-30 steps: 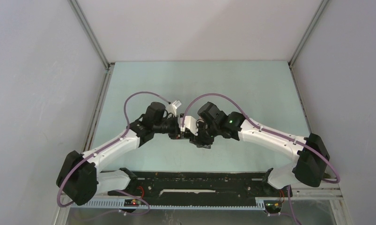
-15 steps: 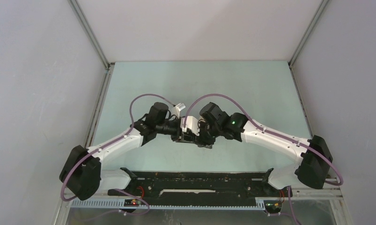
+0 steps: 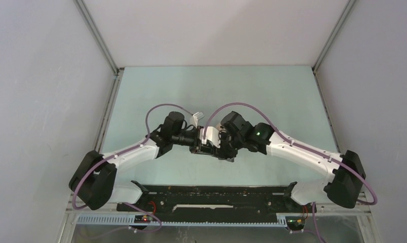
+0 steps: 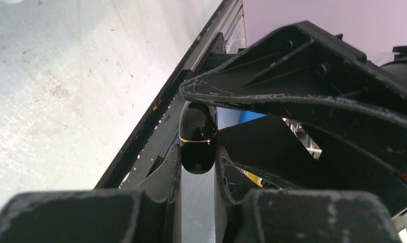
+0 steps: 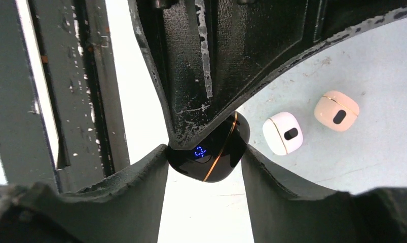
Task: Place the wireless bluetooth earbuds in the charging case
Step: Pick up the charging case at the center of the board, then open the charging case.
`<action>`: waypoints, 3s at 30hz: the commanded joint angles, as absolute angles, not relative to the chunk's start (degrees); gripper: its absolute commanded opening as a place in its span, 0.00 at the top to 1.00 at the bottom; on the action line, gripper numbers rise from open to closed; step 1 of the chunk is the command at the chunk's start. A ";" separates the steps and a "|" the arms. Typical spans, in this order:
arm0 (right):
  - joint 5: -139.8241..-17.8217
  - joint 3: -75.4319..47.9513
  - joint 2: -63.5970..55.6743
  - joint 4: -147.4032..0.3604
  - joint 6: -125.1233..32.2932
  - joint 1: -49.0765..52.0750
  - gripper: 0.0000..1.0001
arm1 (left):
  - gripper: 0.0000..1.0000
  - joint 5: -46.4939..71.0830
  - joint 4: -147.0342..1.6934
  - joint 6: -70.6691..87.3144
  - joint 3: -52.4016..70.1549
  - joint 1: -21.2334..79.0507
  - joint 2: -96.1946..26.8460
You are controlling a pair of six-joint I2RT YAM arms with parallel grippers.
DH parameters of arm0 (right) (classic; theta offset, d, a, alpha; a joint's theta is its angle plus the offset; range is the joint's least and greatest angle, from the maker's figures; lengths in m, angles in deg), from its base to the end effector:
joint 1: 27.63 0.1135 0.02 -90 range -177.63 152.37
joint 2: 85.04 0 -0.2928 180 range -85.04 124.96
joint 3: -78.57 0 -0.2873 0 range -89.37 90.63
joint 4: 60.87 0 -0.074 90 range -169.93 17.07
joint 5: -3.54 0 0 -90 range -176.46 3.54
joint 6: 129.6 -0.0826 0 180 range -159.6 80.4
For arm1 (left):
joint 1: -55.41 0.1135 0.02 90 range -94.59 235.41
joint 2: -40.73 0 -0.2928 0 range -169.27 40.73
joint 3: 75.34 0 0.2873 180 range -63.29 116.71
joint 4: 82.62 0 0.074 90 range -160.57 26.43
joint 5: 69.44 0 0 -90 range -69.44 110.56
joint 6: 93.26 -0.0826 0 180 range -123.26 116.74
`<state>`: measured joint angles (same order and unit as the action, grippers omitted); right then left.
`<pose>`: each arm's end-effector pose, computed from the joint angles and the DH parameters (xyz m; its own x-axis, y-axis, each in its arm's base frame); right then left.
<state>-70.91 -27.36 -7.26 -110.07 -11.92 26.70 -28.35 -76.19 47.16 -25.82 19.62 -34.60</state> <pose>0.1787 0.2870 0.2586 -0.0046 -0.7738 -0.6334 -0.9926 0.0801 -0.0908 0.2175 -0.2335 0.2032 -0.9705 0.0752 -0.2290 0.2409 0.3426 -0.9081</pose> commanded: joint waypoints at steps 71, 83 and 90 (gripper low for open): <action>-37.73 -19.74 -10.28 -128.30 -11.43 13.02 1.00 | 0.59 -19.82 -89.00 7.57 -31.30 0.79 -16.48; -39.10 -17.78 -9.21 -129.48 -11.27 14.78 1.00 | 0.51 -15.83 -86.68 4.49 -31.40 -0.57 -15.68; -40.17 -16.74 -9.02 -130.06 -10.98 15.90 1.00 | 0.57 -15.59 -85.09 3.35 -30.83 -1.06 -16.34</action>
